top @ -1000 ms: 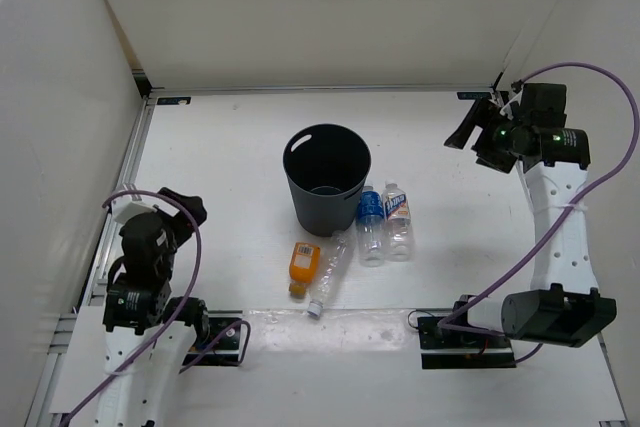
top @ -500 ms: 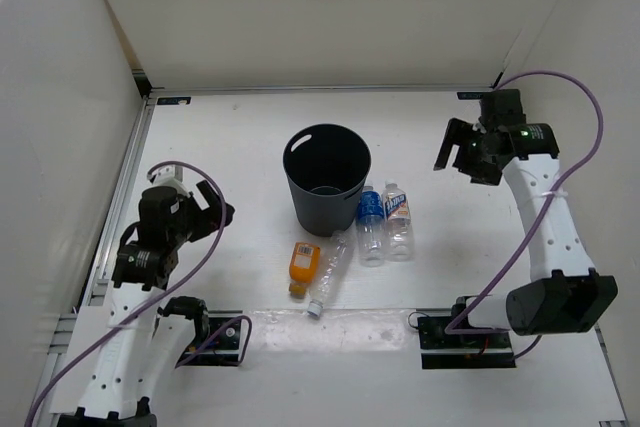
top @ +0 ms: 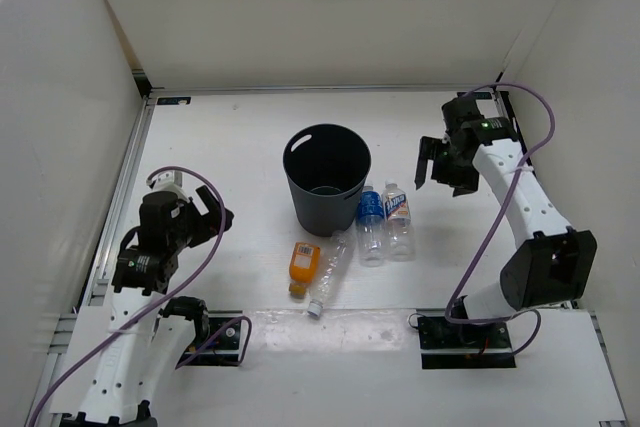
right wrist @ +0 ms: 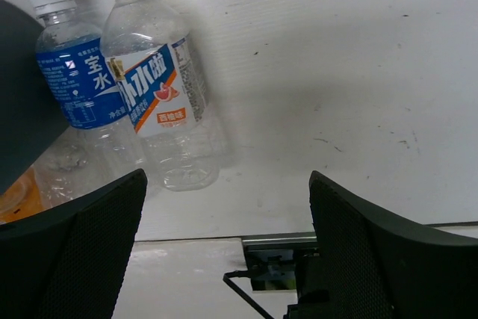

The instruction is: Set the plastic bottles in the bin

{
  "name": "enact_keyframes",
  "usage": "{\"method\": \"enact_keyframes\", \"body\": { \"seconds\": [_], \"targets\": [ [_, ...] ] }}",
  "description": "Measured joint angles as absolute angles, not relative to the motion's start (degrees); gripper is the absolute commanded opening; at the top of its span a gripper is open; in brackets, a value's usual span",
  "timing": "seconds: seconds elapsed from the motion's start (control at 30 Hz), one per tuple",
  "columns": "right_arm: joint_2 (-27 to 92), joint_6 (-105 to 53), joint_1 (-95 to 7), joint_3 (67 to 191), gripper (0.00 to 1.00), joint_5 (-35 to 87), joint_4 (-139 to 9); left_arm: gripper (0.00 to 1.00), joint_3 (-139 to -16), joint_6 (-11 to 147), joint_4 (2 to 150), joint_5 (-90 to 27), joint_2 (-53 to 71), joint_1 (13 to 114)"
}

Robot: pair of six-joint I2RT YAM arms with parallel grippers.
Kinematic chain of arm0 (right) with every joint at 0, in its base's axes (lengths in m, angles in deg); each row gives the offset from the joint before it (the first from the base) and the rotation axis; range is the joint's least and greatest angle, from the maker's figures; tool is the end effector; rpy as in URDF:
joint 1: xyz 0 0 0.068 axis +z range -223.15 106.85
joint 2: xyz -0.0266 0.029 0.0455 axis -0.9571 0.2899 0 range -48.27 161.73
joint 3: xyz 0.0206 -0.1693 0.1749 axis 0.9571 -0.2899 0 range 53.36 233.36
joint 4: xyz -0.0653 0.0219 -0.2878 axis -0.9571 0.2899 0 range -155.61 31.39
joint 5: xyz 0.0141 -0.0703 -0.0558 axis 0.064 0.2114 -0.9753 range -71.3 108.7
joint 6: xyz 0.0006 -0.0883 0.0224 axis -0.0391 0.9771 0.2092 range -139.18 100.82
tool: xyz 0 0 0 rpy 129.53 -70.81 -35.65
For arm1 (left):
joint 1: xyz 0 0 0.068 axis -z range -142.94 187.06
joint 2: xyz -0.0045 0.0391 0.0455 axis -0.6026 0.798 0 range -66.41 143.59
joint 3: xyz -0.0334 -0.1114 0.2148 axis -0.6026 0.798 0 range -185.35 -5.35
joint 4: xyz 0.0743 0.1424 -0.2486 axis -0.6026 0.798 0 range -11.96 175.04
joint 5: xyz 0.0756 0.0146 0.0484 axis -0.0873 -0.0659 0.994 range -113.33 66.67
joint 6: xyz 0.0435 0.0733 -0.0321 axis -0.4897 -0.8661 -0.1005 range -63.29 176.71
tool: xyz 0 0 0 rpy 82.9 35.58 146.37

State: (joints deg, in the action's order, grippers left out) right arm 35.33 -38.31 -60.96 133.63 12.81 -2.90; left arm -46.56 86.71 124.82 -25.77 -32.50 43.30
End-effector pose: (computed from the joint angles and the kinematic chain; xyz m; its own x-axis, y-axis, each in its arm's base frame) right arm 0.3354 0.0639 0.2482 -0.8993 0.1393 -0.4145 0.1328 0.9901 0.0446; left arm 0.2155 -0.0270 0.2407 -0.6179 -0.4350 -0.6549 -0.1937 0.8916 -0.4094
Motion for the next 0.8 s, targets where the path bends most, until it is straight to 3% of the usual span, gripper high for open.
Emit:
{"method": "enact_keyframes", "body": {
  "seconds": [0.37,0.8],
  "targets": [
    [42.19,-38.55,-62.45,132.95,0.9,22.06,-4.89,1.0,-46.19,86.73,125.0,-25.7,-31.99,43.3],
    [44.86,-39.69,-63.83,132.93,0.9,24.83,-5.56,1.0,-45.42,86.71,124.86,-25.59,-31.71,43.65]
  ]
}}
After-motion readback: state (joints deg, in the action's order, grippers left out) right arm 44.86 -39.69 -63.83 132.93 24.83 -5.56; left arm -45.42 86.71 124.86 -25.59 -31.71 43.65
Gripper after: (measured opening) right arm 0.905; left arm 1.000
